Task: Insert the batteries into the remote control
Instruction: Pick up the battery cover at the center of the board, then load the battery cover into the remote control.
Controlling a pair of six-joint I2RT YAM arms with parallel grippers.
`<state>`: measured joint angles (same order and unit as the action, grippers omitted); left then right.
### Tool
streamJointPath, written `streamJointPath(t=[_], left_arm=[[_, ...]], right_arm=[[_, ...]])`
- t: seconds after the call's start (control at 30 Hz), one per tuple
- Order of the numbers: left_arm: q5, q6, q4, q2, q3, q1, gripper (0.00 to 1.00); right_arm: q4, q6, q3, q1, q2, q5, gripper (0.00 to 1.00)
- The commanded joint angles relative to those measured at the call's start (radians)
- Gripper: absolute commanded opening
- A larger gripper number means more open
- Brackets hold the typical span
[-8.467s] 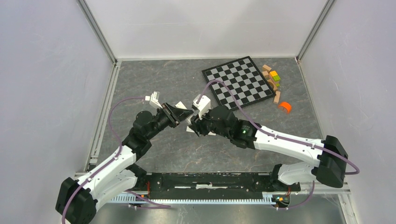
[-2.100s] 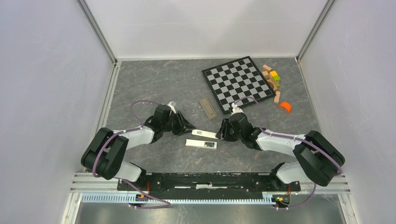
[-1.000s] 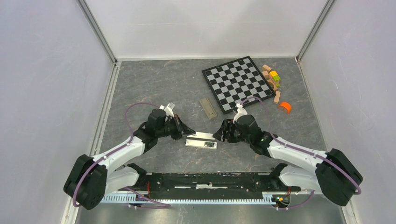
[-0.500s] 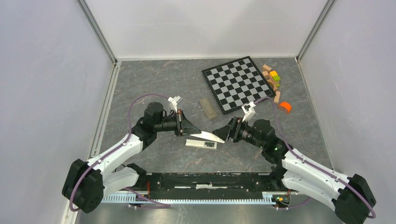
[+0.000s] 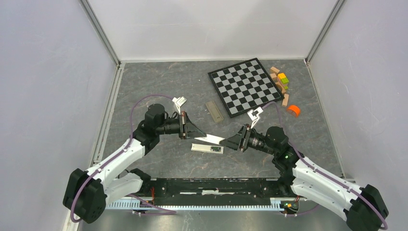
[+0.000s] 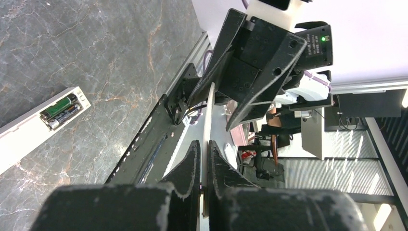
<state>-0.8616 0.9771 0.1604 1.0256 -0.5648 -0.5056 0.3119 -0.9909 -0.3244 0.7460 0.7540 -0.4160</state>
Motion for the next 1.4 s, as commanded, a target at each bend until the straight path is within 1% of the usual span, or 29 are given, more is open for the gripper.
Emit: streamJointPath(t=[0.0,0.07,0.2,0.3,0.33,0.4,0.47,0.5,0.57,0.63,0.67,0.77,0.87,0.97,1.07,1.17,1.37], left_arm=[[-0.018,-0.031,0.026,-0.021,-0.042,0.012,0.02],[-0.019,-0.031,0.025,-0.020,-0.040,0.014,0.02],[-0.016,-0.038,0.019,-0.021,-0.029,0.014,0.02],[0.014,-0.066,-0.033,-0.025,-0.029,0.018,0.16],[0.046,-0.093,-0.081,-0.027,-0.033,0.019,0.25],[0.133,-0.155,-0.207,-0.029,-0.053,0.023,0.53],[0.272,-0.222,-0.340,-0.024,-0.075,0.026,0.73],[0.367,-0.247,-0.407,-0.019,-0.086,0.025,0.81],[0.535,-0.287,-0.504,-0.002,-0.093,0.026,0.87],[0.624,-0.306,-0.540,0.016,-0.088,0.027,0.89],[0.634,-0.311,-0.538,0.027,-0.079,0.027,0.90],[0.625,-0.314,-0.521,0.048,-0.061,0.026,0.90],[0.602,-0.312,-0.488,0.054,-0.036,0.027,0.89],[0.582,-0.309,-0.465,0.057,-0.012,0.027,0.86],[0.570,-0.314,-0.452,0.063,0.004,0.027,0.80],[0.565,-0.314,-0.436,0.066,0.022,0.027,0.75],[0.552,-0.313,-0.420,0.083,0.038,0.027,0.68]], right_arm=[[0.096,-0.041,0.022,-0.004,-0.025,-0.029,0.47],[0.114,-0.057,0.029,-0.004,-0.018,-0.028,0.35],[0.087,-0.058,0.035,-0.007,-0.001,0.005,0.11],[0.063,-0.051,0.038,-0.008,0.028,0.028,0.01],[0.059,-0.047,0.040,-0.008,0.039,0.035,0.00],[0.054,-0.041,0.039,-0.009,0.074,0.044,0.00],[0.054,-0.033,0.035,-0.008,0.118,0.044,0.00],[0.047,-0.026,0.027,-0.008,0.149,0.039,0.00],[0.030,-0.005,0.007,-0.008,0.206,0.036,0.00],[0.034,0.009,-0.010,-0.008,0.261,0.027,0.00],[0.027,0.017,-0.024,-0.008,0.290,0.025,0.00],[0.038,0.026,-0.055,-0.007,0.362,0.009,0.00],[0.107,0.000,-0.056,-0.007,0.419,-0.018,0.00],[0.183,-0.024,-0.052,-0.007,0.465,-0.044,0.00],[0.218,-0.033,-0.059,-0.005,0.500,-0.054,0.00],[0.222,-0.033,-0.068,-0.005,0.532,-0.052,0.00],[0.203,-0.031,-0.087,-0.005,0.587,-0.042,0.00]])
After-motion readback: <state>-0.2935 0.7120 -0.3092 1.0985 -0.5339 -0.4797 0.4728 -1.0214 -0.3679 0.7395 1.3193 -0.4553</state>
